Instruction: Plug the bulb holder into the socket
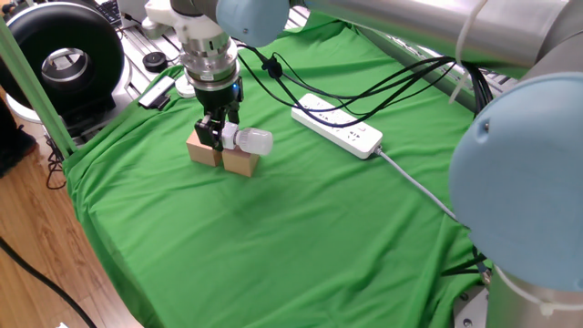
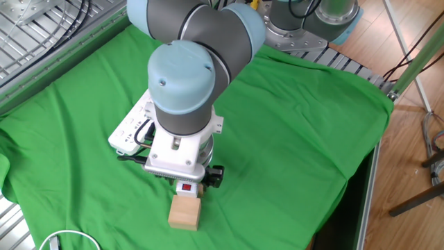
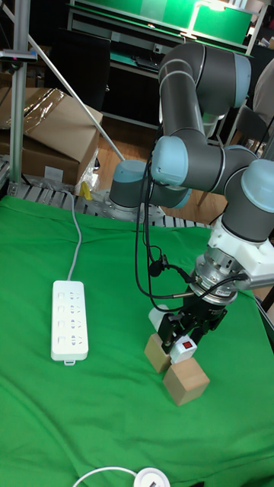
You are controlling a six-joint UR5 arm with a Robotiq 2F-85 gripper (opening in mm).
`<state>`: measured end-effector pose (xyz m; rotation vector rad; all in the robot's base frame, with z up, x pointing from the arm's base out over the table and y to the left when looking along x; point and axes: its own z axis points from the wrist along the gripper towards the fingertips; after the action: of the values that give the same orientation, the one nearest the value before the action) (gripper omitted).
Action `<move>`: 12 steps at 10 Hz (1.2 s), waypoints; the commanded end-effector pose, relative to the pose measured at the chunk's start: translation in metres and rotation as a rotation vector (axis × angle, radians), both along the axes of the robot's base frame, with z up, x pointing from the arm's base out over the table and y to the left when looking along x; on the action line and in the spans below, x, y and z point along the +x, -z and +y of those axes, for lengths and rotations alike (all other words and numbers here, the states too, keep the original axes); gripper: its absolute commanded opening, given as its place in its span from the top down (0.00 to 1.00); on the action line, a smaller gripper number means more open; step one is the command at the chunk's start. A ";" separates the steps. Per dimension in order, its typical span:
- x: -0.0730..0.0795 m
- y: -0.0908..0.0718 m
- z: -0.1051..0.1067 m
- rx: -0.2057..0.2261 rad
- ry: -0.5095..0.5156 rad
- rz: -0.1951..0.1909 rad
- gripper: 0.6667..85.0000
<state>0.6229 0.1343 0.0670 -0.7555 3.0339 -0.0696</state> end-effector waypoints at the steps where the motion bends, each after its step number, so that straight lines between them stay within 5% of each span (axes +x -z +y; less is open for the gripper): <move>1: -0.002 0.000 0.001 0.009 0.005 -0.003 0.23; 12: 0.012 0.006 0.012 0.002 0.035 0.015 0.30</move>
<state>0.6327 0.1439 0.0652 -0.7250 3.0491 -0.0719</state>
